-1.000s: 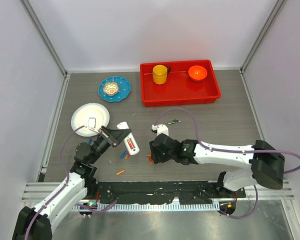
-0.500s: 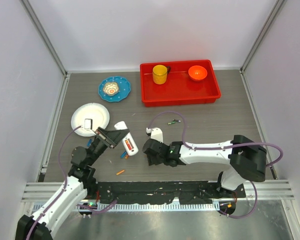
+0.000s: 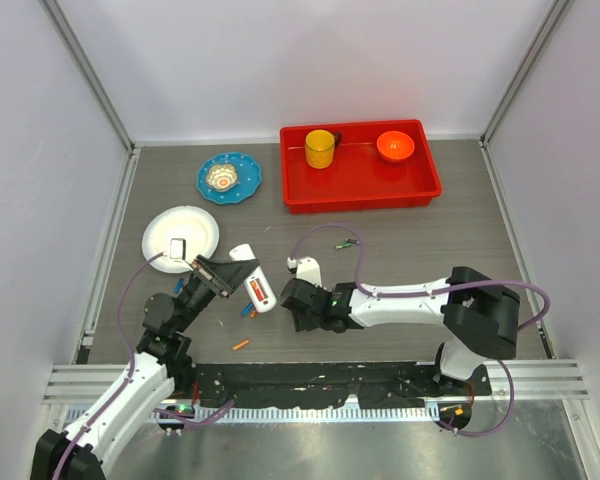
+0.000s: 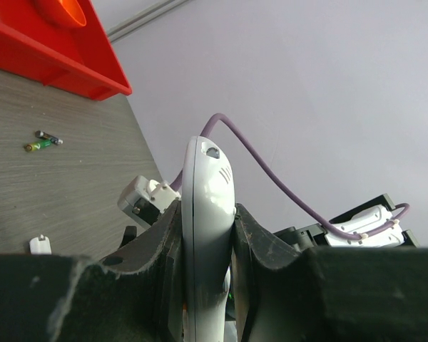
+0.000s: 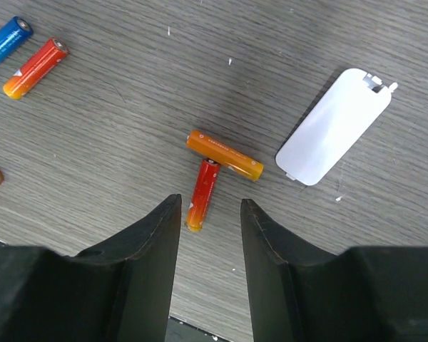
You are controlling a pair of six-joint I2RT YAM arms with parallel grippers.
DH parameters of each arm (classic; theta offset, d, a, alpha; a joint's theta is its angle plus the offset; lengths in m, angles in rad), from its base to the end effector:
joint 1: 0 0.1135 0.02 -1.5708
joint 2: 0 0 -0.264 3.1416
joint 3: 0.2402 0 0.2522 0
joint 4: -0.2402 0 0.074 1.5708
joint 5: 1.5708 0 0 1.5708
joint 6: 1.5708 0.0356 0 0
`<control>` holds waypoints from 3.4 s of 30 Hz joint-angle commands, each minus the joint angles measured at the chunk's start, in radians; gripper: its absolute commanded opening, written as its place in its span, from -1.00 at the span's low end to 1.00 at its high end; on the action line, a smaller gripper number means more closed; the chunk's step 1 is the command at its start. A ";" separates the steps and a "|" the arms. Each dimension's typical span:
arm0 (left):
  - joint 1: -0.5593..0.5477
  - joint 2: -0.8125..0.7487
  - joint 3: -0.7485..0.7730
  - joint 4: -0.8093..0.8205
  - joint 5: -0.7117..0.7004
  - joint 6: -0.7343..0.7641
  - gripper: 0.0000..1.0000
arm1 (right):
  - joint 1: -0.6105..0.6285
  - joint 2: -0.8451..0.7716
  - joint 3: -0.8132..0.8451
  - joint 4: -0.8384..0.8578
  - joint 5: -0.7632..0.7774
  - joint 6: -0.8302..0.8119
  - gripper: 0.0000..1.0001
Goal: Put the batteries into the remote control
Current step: Pick up the battery from the center of the board, then place the battery at the center of the board.
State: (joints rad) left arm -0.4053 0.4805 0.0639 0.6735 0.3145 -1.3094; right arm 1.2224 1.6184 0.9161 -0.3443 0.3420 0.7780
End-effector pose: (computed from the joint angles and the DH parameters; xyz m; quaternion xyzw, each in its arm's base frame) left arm 0.1229 -0.0647 0.2187 -0.1519 0.5968 -0.6539 0.4395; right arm 0.1178 0.2893 0.1717 -0.1667 0.9381 0.1261 0.2762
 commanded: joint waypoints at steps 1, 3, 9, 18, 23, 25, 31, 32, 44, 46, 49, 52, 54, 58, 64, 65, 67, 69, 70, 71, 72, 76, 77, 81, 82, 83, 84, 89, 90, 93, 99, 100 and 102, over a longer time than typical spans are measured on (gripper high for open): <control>0.005 -0.005 0.001 0.026 0.006 -0.002 -1.00 | 0.006 0.018 0.041 0.021 0.015 -0.011 -0.13; 0.005 -0.006 0.001 0.023 0.006 -0.002 -1.00 | 0.006 0.031 0.044 0.021 0.009 -0.016 -0.14; 0.006 -0.011 -0.003 0.018 0.008 -0.001 -1.00 | 0.006 0.058 0.053 0.014 -0.006 -0.016 -0.20; 0.005 -0.017 -0.007 0.017 0.006 0.001 -1.00 | 0.006 0.083 0.044 0.005 -0.031 -0.017 -0.32; 0.005 -0.022 -0.013 0.017 0.008 -0.005 -1.00 | 0.006 0.066 0.018 -0.001 -0.041 -0.009 -0.50; 0.005 -0.022 -0.015 0.018 0.008 -0.005 -1.00 | 0.006 0.052 0.009 -0.008 -0.037 -0.005 -0.62; 0.005 -0.008 -0.007 0.023 0.003 -0.005 -1.00 | 0.005 -0.063 0.007 -0.031 0.009 -0.037 -0.84; 0.005 -0.008 -0.006 0.023 0.005 -0.002 -1.00 | 0.005 -0.077 0.030 -0.062 0.018 -0.045 -0.89; 0.005 0.093 0.030 0.104 0.020 -0.002 -0.99 | -0.210 -0.302 0.066 -0.225 0.037 -0.187 -0.99; 0.005 0.119 0.030 0.121 0.026 -0.005 -0.99 | -0.322 -0.318 0.034 -0.207 0.005 -0.224 -0.99; 0.005 0.165 0.030 0.159 0.035 -0.008 -0.99 | -0.417 -0.324 -0.016 -0.165 -0.037 -0.281 -0.98; 0.006 0.220 0.031 0.218 0.058 -0.019 -1.00 | -0.478 -0.287 -0.025 -0.138 -0.073 -0.319 -0.99; 0.005 0.251 0.034 0.264 0.070 -0.030 -0.99 | -0.495 -0.255 -0.014 -0.137 -0.110 -0.336 -0.99; 0.005 0.297 0.050 0.301 0.110 -0.036 -1.00 | -0.515 -0.149 0.013 -0.169 -0.135 -0.365 -0.99; 0.005 0.308 0.048 0.311 0.107 -0.033 -0.99 | -0.521 -0.042 0.032 -0.197 -0.139 -0.379 -0.99; 0.005 0.311 0.050 0.313 0.110 -0.031 -1.00 | -0.521 -0.034 0.038 -0.200 -0.136 -0.378 -0.98; 0.005 0.311 0.051 0.313 0.115 -0.031 -1.00 | -0.523 -0.025 0.038 -0.200 -0.139 -0.379 -0.98; 0.006 0.316 0.051 0.314 0.118 -0.031 -0.99 | -0.523 -0.009 0.046 -0.203 -0.147 -0.379 -0.97; 0.005 0.314 0.051 0.314 0.118 -0.031 -0.99 | -0.523 -0.005 0.049 -0.208 -0.153 -0.379 -0.90; 0.005 0.316 0.051 0.314 0.123 -0.033 -1.00 | -0.524 0.006 0.052 -0.211 -0.161 -0.379 -0.85; 0.005 0.314 0.050 0.314 0.126 -0.033 -1.00 | -0.523 0.009 0.053 -0.217 -0.166 -0.384 -0.80; 0.005 0.303 0.042 0.316 0.127 -0.036 -0.99 | -0.524 0.011 0.055 -0.225 -0.166 -0.382 -0.28; 0.005 0.302 0.042 0.316 0.127 -0.036 -1.00 | -0.523 0.009 0.059 -0.229 -0.164 -0.382 -0.22; 0.005 0.299 0.039 0.314 0.130 -0.039 -1.00 | -0.523 0.018 0.082 -0.260 -0.155 -0.387 -0.05; 0.005 0.297 0.039 0.316 0.133 -0.039 -0.99 | -0.523 0.020 0.095 -0.265 -0.155 -0.388 -0.03; 0.005 0.296 0.037 0.317 0.133 -0.040 -0.99 | -0.524 0.023 0.102 -0.269 -0.153 -0.388 -0.03; 0.005 0.296 0.037 0.320 0.133 -0.042 -0.99 | -0.526 0.028 0.112 -0.283 -0.155 -0.393 -0.03; 0.005 0.291 0.034 0.324 0.135 -0.045 -1.00 | -0.549 0.090 0.202 -0.332 -0.208 -0.439 -0.14; 0.005 0.291 0.033 0.325 0.136 -0.045 -1.00 | -0.557 0.107 0.210 -0.337 -0.215 -0.448 -0.15; 0.005 0.288 0.031 0.327 0.138 -0.047 -1.00 | -0.563 0.124 0.228 -0.348 -0.218 -0.460 -0.19; 0.005 0.288 0.030 0.325 0.138 -0.047 -1.00 | -0.577 0.144 0.247 -0.360 -0.219 -0.474 -0.20; 0.005 0.291 0.030 0.325 0.138 -0.047 -0.99 | -0.577 0.150 0.247 -0.360 -0.222 -0.476 -0.21; 0.005 0.293 0.030 0.328 0.140 -0.047 -1.00 | -0.578 0.155 0.245 -0.360 -0.225 -0.480 -0.24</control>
State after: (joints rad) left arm -0.4053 0.7811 0.0689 0.9306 0.4389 -1.3540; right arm 0.6476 1.7672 1.1244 -0.6880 0.1310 0.3218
